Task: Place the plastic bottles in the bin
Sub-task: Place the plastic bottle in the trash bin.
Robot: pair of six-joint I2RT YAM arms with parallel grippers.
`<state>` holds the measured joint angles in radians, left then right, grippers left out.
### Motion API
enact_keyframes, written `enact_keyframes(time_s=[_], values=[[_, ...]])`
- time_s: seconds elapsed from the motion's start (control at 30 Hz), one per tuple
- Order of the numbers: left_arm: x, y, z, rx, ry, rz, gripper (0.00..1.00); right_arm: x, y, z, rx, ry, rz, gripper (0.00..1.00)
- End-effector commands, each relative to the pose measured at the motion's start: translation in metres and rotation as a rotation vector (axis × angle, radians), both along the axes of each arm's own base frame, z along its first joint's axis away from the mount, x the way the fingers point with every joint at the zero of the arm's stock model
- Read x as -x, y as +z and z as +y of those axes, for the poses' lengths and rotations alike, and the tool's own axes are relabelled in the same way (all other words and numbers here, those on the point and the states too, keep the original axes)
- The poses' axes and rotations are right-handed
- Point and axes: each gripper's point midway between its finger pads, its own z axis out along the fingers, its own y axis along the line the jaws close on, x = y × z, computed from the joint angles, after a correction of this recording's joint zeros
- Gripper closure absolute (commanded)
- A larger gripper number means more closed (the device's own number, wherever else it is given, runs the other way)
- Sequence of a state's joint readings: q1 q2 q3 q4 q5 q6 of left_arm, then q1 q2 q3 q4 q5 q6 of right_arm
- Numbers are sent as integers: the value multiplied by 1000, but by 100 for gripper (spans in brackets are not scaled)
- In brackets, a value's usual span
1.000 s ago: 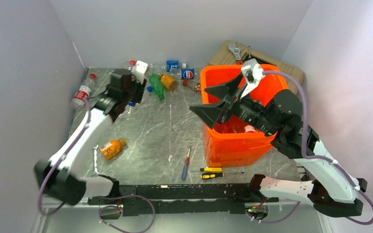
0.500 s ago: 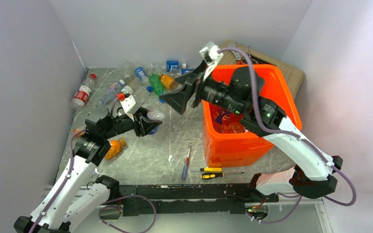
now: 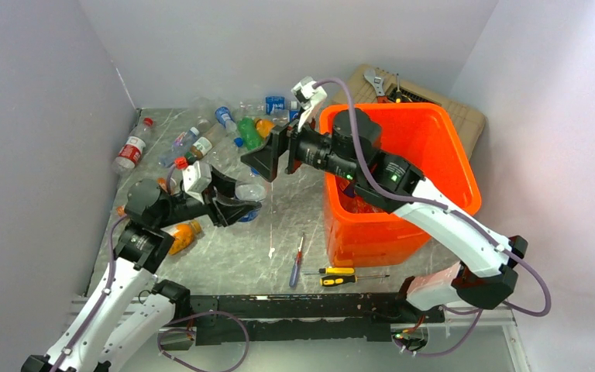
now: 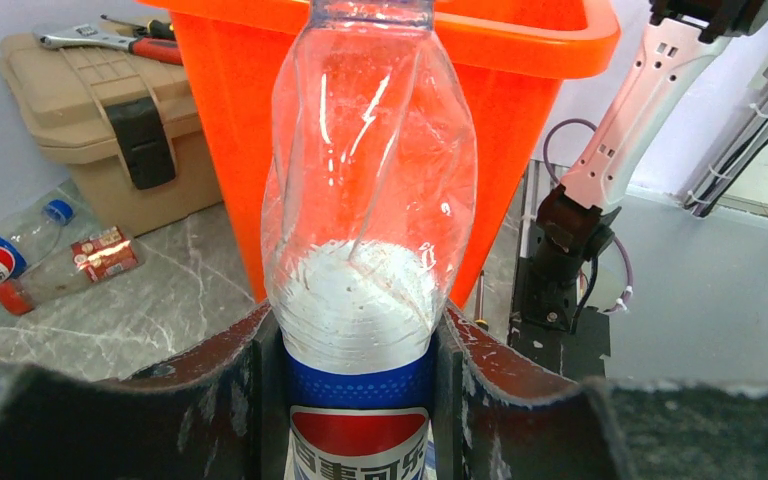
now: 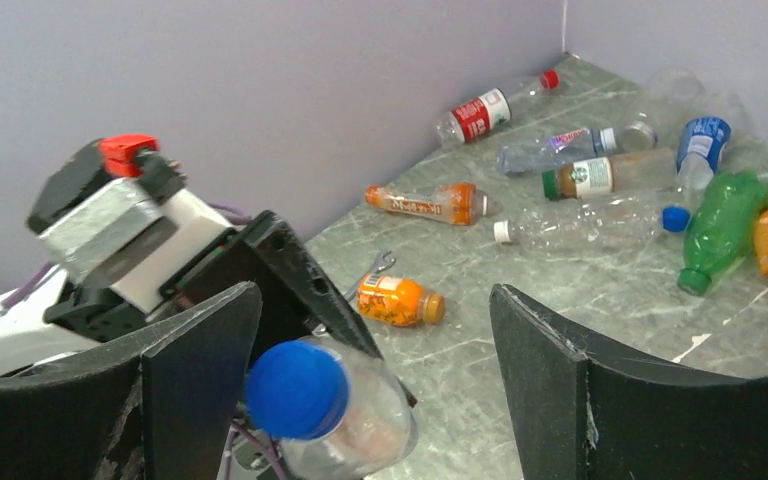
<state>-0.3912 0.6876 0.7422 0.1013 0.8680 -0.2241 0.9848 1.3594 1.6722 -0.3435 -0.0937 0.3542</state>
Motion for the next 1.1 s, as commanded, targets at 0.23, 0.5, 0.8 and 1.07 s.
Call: enact_keyframes(time_s=[0.23,0.5,0.8,1.07], values=[[15,10,0,3,-3,-70,60,7,3,15,-37,24,37,23],[12,12,4,8,43,-78,61,14,-4,13,-31,17,36,29],[10,15,8,19,82,-96,61,17,-15,13,-21,12,44,37],[8,14,9,15,97,-93,59,20,-13,14,-24,34,36,74]])
